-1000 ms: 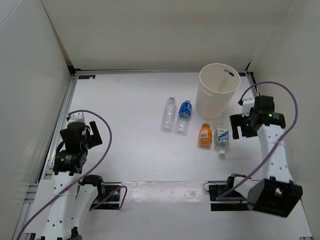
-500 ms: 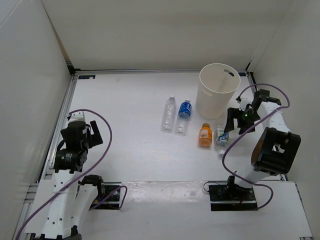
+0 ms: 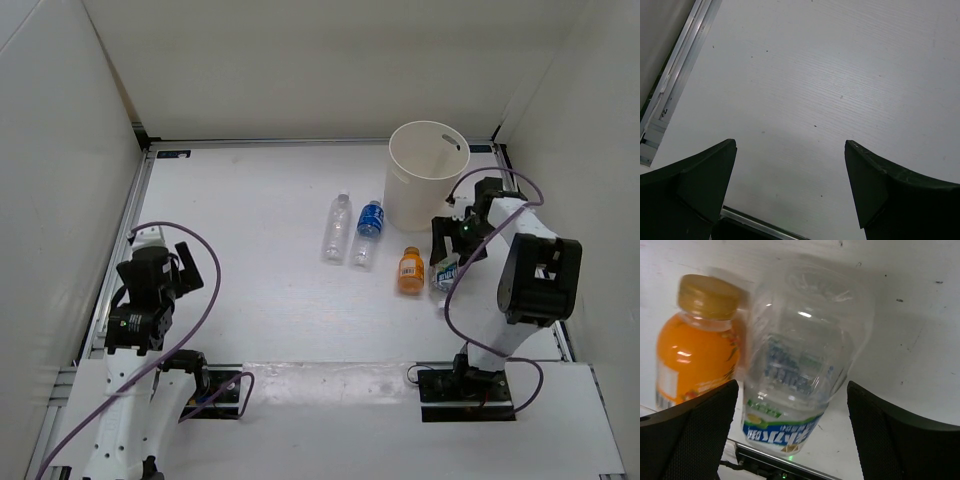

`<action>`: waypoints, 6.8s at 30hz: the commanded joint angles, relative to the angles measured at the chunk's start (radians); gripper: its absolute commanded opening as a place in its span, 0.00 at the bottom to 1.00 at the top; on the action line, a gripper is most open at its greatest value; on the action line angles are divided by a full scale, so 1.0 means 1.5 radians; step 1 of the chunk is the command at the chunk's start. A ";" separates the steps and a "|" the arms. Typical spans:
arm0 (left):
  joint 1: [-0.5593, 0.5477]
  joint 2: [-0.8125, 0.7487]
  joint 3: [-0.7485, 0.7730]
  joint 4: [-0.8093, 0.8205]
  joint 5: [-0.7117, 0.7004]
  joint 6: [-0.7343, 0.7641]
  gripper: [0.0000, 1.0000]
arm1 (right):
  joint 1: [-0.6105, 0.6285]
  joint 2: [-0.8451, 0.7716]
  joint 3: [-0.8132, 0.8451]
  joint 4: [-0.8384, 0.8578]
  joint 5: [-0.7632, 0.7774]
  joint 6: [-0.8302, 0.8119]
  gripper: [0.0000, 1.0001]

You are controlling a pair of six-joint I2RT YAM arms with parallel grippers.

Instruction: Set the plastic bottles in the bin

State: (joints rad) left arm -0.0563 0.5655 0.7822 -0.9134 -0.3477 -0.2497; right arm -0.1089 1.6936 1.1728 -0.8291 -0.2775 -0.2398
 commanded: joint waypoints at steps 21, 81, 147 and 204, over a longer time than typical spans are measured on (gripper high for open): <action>-0.001 0.009 0.017 -0.010 -0.055 -0.042 1.00 | 0.022 0.039 0.051 -0.081 0.016 -0.006 0.56; -0.003 0.139 0.043 0.078 -0.011 0.002 1.00 | -0.146 -0.031 0.574 0.105 -0.321 0.143 0.00; 0.001 0.139 0.104 0.037 -0.023 -0.054 1.00 | -0.119 -0.285 0.224 -0.255 -0.446 -0.305 0.90; 0.002 0.019 -0.094 0.097 -0.040 -0.043 1.00 | 0.107 -0.231 -0.121 0.057 -0.003 -0.074 0.84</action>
State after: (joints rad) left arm -0.0601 0.6014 0.6441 -0.7776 -0.4034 -0.3050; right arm 0.0528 1.3243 0.9257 -0.7528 -0.2577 -0.3786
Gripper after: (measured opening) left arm 0.995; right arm 0.832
